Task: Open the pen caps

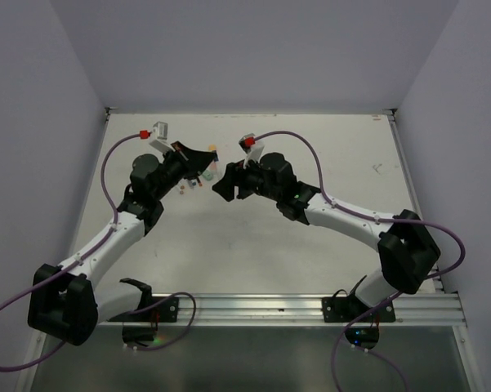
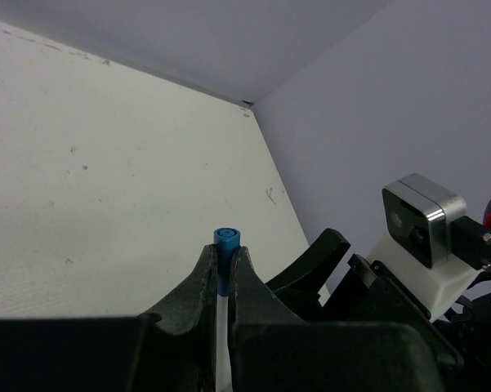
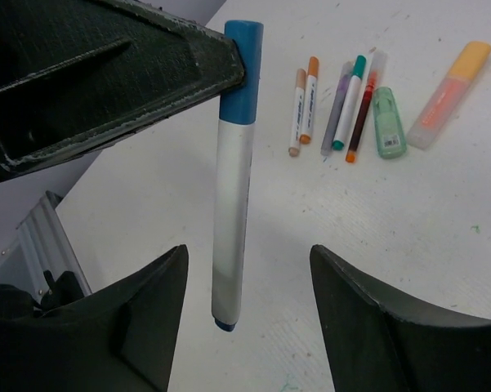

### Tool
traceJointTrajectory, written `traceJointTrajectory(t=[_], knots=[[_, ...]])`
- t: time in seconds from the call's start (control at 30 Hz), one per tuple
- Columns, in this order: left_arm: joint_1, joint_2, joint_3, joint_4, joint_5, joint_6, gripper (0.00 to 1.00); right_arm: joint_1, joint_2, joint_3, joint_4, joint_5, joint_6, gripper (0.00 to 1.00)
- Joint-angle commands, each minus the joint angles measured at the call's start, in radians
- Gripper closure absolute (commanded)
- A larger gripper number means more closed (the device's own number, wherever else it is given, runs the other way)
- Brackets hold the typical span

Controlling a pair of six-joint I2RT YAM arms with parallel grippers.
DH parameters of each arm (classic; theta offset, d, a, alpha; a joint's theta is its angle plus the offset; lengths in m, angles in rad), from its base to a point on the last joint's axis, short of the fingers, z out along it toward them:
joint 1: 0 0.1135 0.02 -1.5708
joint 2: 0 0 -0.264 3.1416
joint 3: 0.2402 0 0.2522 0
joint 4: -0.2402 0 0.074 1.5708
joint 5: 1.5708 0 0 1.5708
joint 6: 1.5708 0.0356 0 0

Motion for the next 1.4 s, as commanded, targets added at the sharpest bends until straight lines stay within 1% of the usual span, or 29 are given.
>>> traceJointTrajectory(t=[0.0,0.03,0.1,0.13,0.2,0.23,0.3,0.33,0.43,0.53,0.8,0.97,1.07,1.1,1.17,1.2,1.37], knots=[[-0.018,-0.027,-0.012,0.063,-0.003,0.0,1.0,0.009,0.008,0.046,0.065,0.005,-0.011,0.36],[-0.021,-0.027,-0.014,0.063,-0.003,0.003,1.0,0.009,0.01,0.048,0.065,0.002,-0.017,0.42],[-0.025,-0.03,-0.011,0.056,0.001,0.008,1.0,0.01,0.008,0.05,0.061,0.002,-0.033,0.5],[-0.025,-0.032,-0.009,0.051,0.002,0.011,1.0,0.009,0.008,0.05,0.052,0.008,-0.037,0.6],[-0.025,-0.031,-0.003,0.027,0.004,0.026,1.0,0.009,-0.001,0.043,0.041,0.016,-0.059,0.71],[-0.025,-0.03,0.006,0.017,0.008,0.034,1.0,0.01,-0.006,0.042,0.038,0.027,-0.065,0.84],[-0.025,-0.026,0.017,-0.019,0.01,0.055,0.92,0.01,-0.017,0.033,0.021,0.034,-0.085,0.95],[-0.025,-0.026,0.024,-0.027,0.014,0.061,0.8,0.01,-0.02,0.031,0.01,0.036,-0.091,1.0],[-0.025,-0.02,0.035,-0.043,0.022,0.08,0.65,0.009,-0.033,0.024,-0.008,0.039,-0.108,1.0],[-0.025,-0.006,0.05,-0.058,0.034,0.095,0.59,0.009,-0.043,0.014,-0.008,0.039,-0.112,1.0],[-0.025,0.035,0.081,-0.059,0.045,0.108,0.59,0.01,-0.041,0.014,-0.014,0.033,-0.12,1.0],[-0.025,0.065,0.101,-0.052,0.057,0.103,0.65,0.01,-0.029,0.016,-0.014,0.027,-0.122,1.0],[-0.026,0.068,0.101,-0.05,0.057,0.1,0.79,0.009,-0.027,0.016,-0.013,0.025,-0.122,1.0],[-0.026,0.071,0.101,-0.049,0.056,0.098,0.88,0.009,-0.026,0.014,-0.011,0.025,-0.12,1.0],[-0.026,0.071,0.103,-0.046,0.056,0.098,0.97,0.009,-0.024,0.008,-0.011,0.025,-0.117,1.0],[-0.026,0.071,0.103,-0.044,0.053,0.097,1.0,0.01,-0.027,0.007,-0.01,0.025,-0.117,1.0],[-0.031,0.072,0.096,0.01,0.024,0.077,1.0,0.009,-0.041,-0.041,-0.001,0.017,-0.103,1.0]])
